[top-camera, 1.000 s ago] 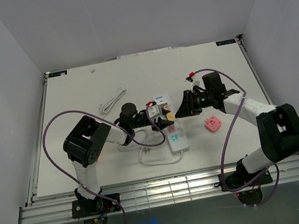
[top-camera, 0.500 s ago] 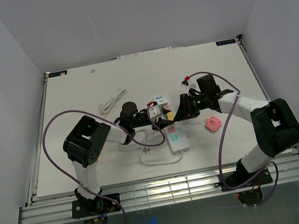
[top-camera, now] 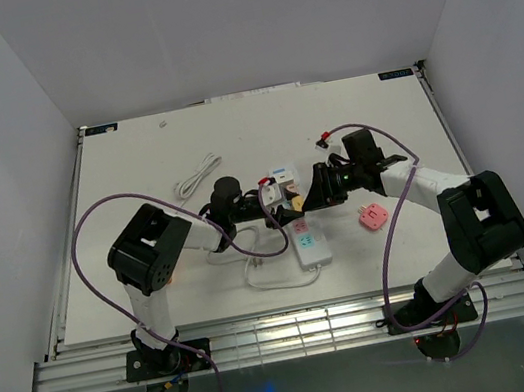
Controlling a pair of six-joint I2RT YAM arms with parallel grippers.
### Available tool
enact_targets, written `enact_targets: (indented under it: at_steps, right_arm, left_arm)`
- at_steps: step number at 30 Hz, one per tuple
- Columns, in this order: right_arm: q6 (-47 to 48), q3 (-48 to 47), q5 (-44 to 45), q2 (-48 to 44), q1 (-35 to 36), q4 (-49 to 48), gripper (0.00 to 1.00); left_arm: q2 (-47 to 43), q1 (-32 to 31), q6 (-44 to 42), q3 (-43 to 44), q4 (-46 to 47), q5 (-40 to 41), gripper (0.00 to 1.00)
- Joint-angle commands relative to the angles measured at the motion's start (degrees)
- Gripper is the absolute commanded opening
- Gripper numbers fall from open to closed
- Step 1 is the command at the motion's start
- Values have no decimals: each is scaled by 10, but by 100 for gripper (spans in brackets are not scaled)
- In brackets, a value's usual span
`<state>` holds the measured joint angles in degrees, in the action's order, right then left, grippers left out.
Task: Insert the plug
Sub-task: Insert the plug into the socket.
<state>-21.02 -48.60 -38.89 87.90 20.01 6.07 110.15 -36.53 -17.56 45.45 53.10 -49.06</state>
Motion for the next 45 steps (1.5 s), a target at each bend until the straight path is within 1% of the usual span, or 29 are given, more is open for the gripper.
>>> enact_targets:
  at_steps: [1, 10, 15, 27, 32, 33, 34, 37, 38, 41, 45]
  right_arm:
    - [-4, -25, 0, -13, 5, -13, 36]
    - [-9, -33, 6, -3, 9, -14, 37]
    - [-9, -40, 12, 11, 11, -13, 37]
    - [-7, -57, 36, 44, 20, -8, 34]
    - [0, -62, 54, 43, 24, 2, 33]
    - [1, -63, 57, 43, 24, 4, 33]
    - [3, -66, 58, 44, 26, 10, 33]
    - [6, -73, 65, 48, 28, 18, 33]
    - [6, -74, 69, 49, 28, 23, 33]
    - [10, -80, 82, 48, 34, 31, 32]
    - [12, -85, 88, 48, 35, 40, 32]
  left_arm:
    - [-25, 5, 4, 10, -43, -7, 0]
    - [-18, 12, 21, 18, -50, -14, 0]
    - [-19, 14, 18, 17, -50, -3, 0]
    - [-13, 15, 16, 17, -49, 2, 0]
    - [-7, 15, 15, 21, -47, -6, 0]
    - [-6, 15, 16, 22, -46, -7, 1]
    - [-6, 15, 16, 22, -44, -7, 6]
    - [-6, 15, 17, 20, -41, -9, 15]
    - [-6, 15, 17, 20, -40, -10, 22]
    - [-7, 15, 19, 18, -36, -11, 33]
    - [-9, 15, 21, 17, -32, -13, 38]
